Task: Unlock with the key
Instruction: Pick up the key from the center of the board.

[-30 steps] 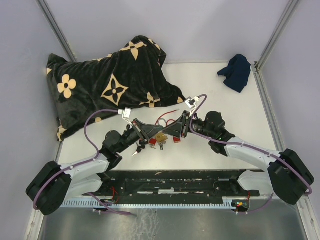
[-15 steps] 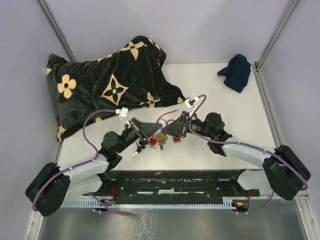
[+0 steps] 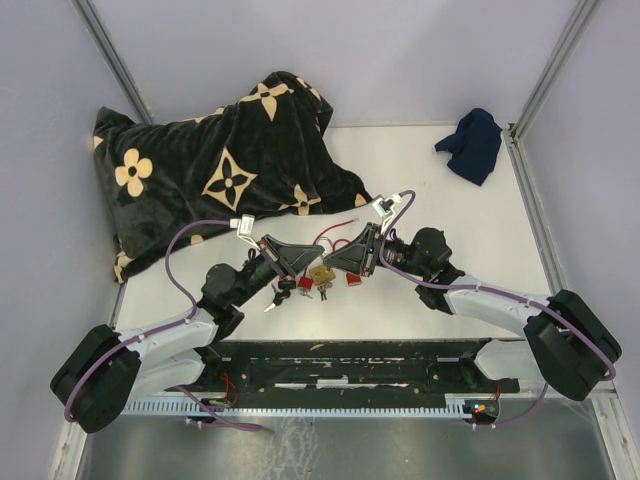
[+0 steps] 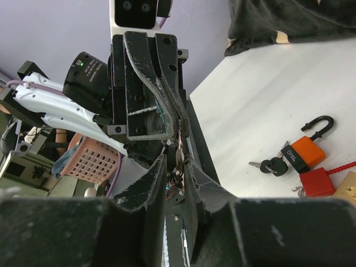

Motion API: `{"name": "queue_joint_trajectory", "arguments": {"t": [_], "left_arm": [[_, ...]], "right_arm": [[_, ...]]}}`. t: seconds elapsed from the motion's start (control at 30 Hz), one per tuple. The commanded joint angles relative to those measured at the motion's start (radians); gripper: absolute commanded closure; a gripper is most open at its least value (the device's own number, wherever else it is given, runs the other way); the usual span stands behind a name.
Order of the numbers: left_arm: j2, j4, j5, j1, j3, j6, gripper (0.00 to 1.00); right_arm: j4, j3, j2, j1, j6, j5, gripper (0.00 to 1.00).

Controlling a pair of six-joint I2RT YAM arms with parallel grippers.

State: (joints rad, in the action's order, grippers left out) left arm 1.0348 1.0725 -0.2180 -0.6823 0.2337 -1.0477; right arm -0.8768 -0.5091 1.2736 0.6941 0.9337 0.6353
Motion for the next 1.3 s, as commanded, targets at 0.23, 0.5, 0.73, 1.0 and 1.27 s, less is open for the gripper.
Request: {"name": "queue_joint_trajectory", "arguments": {"t": [0.23,0.5,0.73,1.0,1.27], "left_arm": [[-0.016,0.061,0.017,0.001,-0.008,-0.018,0.97],[-0.009,0.065,0.019,0.001,-0.01,-0.02,0.97],[-0.01,0.068,0.019,0.0,-0.01,-0.023,0.97],[-0.009,0.07,0.025,0.001,-0.012,-0.026,0.97],[-0.01,0.069,0.031,0.001,-0.016,-0.033,0.97]], "right_arm": [[-0.118,0.014,-0.01,0.004,0.036,-0.021,0.74],[-0.137,0.014,-0.011,0.004,0.057,-0.03,0.68],[-0.13,0.016,-0.004,0.004,0.061,-0.041,0.7],[-0.131,0.017,0.003,0.005,0.06,-0.041,0.85],[-0.131,0.026,0.001,0.005,0.056,-0.041,0.91]]}}
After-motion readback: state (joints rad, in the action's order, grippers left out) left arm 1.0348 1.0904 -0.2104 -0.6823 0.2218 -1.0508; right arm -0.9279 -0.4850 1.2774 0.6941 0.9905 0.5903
